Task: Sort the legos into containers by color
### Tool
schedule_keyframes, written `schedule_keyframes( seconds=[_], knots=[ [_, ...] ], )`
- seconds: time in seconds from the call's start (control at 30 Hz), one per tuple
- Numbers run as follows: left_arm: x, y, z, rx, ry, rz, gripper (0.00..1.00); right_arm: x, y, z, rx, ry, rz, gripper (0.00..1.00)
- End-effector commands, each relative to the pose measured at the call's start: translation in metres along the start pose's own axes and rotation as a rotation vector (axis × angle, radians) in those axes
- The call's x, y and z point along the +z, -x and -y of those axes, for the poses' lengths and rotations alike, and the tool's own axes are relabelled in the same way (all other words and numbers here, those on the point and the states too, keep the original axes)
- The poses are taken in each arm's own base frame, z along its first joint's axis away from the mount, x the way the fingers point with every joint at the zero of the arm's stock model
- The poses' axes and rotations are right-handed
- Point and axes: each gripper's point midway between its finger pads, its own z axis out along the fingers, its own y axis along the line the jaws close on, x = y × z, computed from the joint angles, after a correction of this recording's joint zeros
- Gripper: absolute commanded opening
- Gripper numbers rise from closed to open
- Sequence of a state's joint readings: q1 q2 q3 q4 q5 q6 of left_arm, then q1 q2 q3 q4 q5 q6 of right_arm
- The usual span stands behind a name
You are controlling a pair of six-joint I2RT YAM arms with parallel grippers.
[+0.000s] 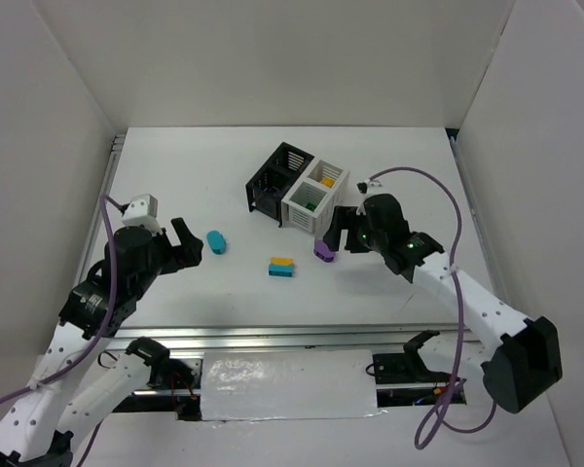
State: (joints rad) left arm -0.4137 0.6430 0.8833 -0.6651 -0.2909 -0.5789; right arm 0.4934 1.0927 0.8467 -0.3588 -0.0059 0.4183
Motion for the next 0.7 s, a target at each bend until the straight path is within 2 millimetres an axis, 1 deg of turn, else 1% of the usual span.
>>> schedule_keyframes(
  seconds=[0.0, 0.07, 0.1, 0.13, 0.2, 0.3, 0.33, 0.4, 0.47, 0.53, 0.6, 0.63, 0.67],
  knots=[
    [-0.002, 0.016, 0.012, -0.005, -0.053, 0.037, 1.00, 0.025, -0.029, 0.003, 0.025, 0.011, -0.079, 0.87],
    [-0.002, 0.015, 0.011, -0.004, -0.057, 0.037, 0.99, 0.036, -0.045, 0.009, 0.030, -0.012, -0.109, 0.87],
    [-0.004, 0.015, 0.012, -0.006, -0.066, 0.044, 1.00, 0.040, -0.049, 0.012, 0.030, -0.023, -0.115, 0.87],
    [-0.005, 0.013, 0.013, -0.001, -0.080, 0.038, 1.00, 0.048, -0.051, 0.017, 0.020, -0.041, -0.115, 0.87],
    [-0.007, 0.012, 0.018, 0.006, -0.112, 0.037, 0.99, 0.055, -0.054, 0.021, 0.003, -0.052, -0.128, 0.87],
    [-0.007, 0.011, 0.025, 0.024, -0.156, 0.031, 1.00, 0.069, -0.063, 0.023, -0.037, -0.051, -0.167, 0.86],
    [-0.007, 0.011, 0.026, 0.027, -0.158, 0.032, 1.00, 0.073, -0.063, 0.021, -0.054, -0.036, -0.163, 0.86],
    [-0.005, 0.009, 0.028, 0.032, -0.164, 0.017, 1.00, 0.080, -0.069, 0.023, -0.070, -0.031, -0.183, 0.85],
    [-0.003, 0.008, 0.030, 0.041, -0.175, 0.009, 1.00, 0.087, -0.069, 0.018, -0.105, -0.010, -0.186, 0.85],
    [-0.003, 0.007, 0.033, 0.050, -0.193, -0.001, 0.99, 0.092, -0.069, 0.019, -0.122, -0.022, -0.196, 0.85],
    [-0.002, 0.006, 0.035, 0.055, -0.200, -0.006, 0.99, 0.099, -0.063, 0.016, -0.136, -0.031, -0.202, 0.85],
    [-0.003, 0.005, 0.035, 0.058, -0.207, -0.009, 1.00, 0.103, -0.064, 0.019, -0.138, -0.049, -0.210, 0.85],
    [-0.003, 0.005, 0.036, 0.060, -0.211, -0.010, 1.00, 0.106, -0.060, 0.016, -0.143, -0.040, -0.203, 0.85]
  ],
)
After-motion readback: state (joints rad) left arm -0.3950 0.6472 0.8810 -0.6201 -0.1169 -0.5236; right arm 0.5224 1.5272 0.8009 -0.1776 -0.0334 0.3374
